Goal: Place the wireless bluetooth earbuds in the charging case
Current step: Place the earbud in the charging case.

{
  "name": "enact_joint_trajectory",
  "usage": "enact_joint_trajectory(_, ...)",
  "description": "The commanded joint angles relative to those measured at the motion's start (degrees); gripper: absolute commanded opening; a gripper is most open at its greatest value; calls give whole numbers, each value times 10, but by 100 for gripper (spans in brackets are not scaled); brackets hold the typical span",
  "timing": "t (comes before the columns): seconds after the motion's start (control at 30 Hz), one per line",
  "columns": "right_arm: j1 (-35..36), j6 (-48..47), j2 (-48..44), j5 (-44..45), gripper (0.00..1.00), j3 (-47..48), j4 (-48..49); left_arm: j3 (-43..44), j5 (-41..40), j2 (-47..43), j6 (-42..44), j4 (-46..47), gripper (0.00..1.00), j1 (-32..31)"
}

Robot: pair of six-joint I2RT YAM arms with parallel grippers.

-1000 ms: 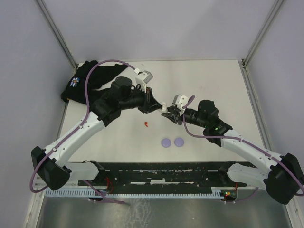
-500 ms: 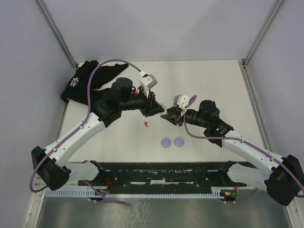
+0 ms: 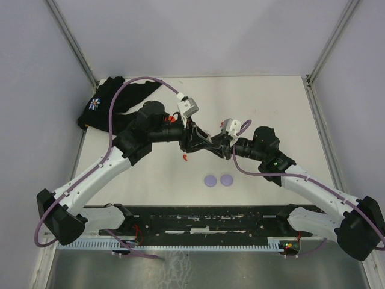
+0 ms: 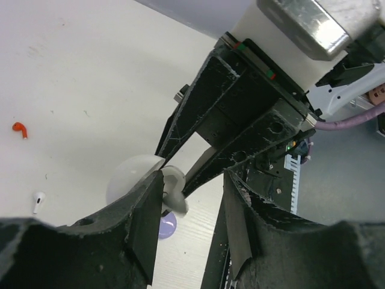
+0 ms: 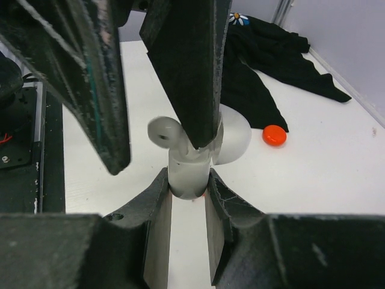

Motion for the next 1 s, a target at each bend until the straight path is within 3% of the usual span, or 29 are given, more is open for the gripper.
enact_joint_trajectory(0.0,-5,15,-1,1,2,1,54,-7,44,-17,-3,50,53,-7)
enact_joint_trajectory(0.2,-16,27,6,6,2,-2,58,-12,38,-19,-18,70,57,-6)
enact_joint_trajectory(0.53,-28,40,14,26,2,-12,70,26,-84,-24,-49,-24,59,-6)
enact_joint_trajectory(0.73,-29,58,25,17,2,-14,100,17,-137,-41,-69,-23,62,-6)
enact_joint_trajectory(0.97,-31,69,27,5,2,-12,110,20,-138,-28,-93,-5,63,-1)
